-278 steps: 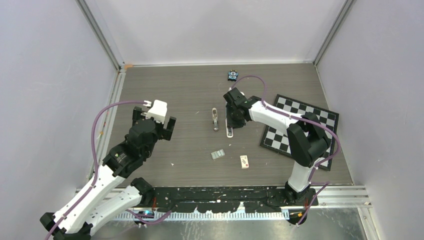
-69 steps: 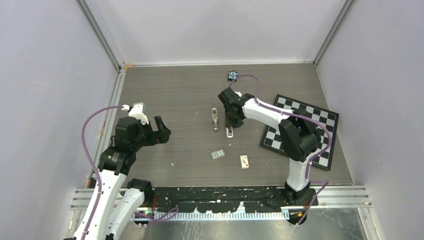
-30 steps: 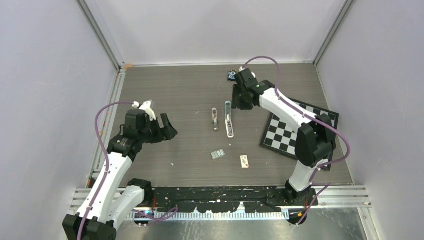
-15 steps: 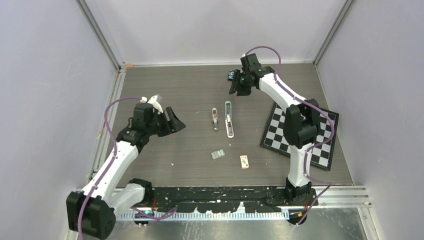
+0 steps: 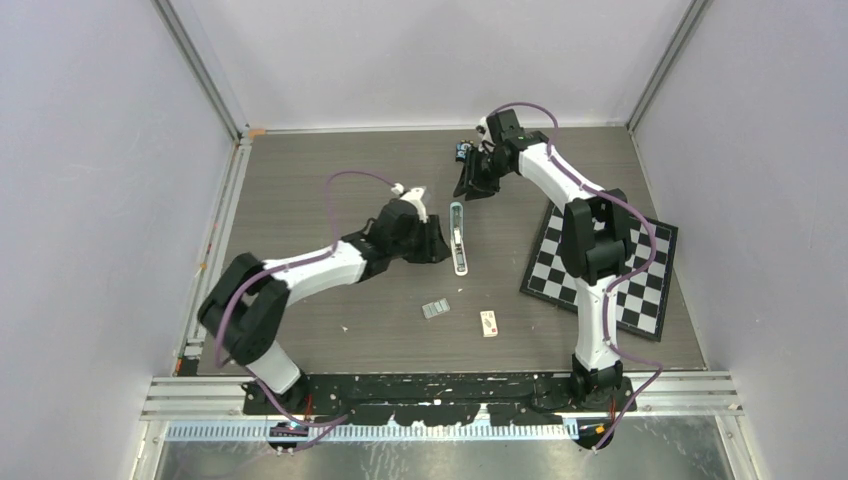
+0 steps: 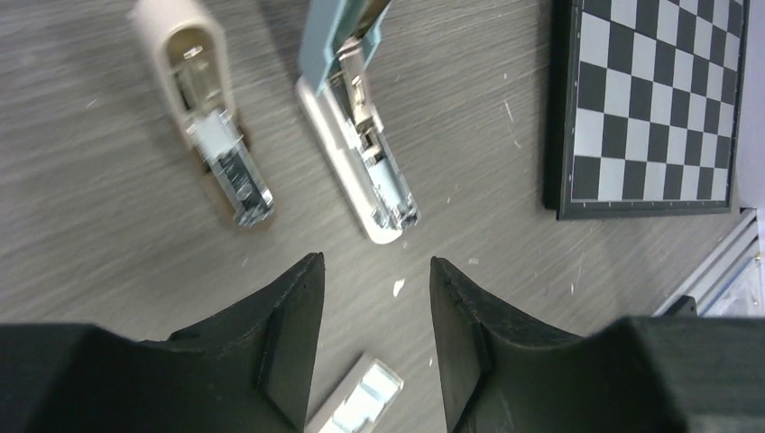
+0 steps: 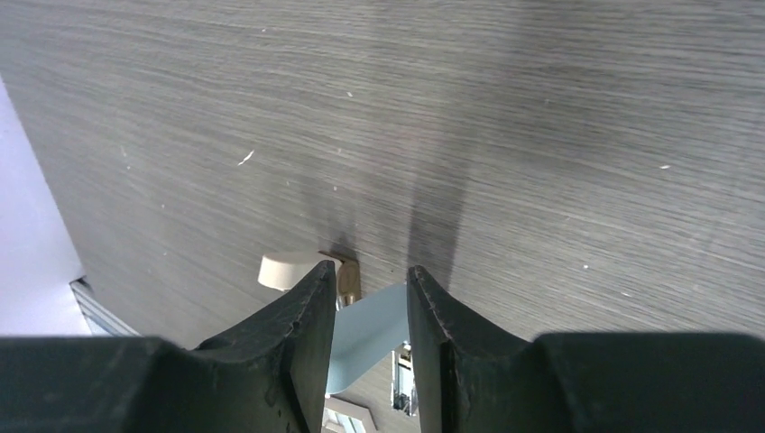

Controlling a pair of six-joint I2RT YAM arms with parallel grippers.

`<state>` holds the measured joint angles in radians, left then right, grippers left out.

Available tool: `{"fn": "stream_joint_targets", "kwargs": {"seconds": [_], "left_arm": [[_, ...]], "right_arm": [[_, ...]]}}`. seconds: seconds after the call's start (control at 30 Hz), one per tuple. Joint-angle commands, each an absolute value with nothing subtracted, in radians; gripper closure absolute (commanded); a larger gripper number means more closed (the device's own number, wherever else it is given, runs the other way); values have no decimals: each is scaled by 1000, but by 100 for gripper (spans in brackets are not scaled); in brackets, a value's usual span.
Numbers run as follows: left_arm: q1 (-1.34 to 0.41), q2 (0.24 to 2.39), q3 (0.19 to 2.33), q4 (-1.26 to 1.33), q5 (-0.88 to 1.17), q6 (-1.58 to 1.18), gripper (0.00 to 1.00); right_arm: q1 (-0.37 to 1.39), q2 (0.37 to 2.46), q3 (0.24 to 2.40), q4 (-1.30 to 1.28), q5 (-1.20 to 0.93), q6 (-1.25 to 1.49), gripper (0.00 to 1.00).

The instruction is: Load the staples into the stapler

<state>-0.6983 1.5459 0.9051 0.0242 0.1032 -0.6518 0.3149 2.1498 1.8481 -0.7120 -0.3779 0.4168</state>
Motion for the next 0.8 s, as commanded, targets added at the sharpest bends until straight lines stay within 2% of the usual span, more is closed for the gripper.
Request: {"fn": "stream_joint_targets", "kwargs": {"seconds": [0.0,0.17,0.37,0.77], "left_arm": [[-742,1674,1007,197,60,-635,53],[-767,1744,1020,269,49,-619,56],[-778,1815,1077,208,19,-581,60],[-796,1878,1072,179,-40,-557,74]], "right_arm": [[311,2158,1893,-713,-459,394,60],[308,2155,1880,-708,-484,387,63],[305,2137,1832,-687,-506,382,64],[296,2018,1713,-639,-524,396,67]]}}
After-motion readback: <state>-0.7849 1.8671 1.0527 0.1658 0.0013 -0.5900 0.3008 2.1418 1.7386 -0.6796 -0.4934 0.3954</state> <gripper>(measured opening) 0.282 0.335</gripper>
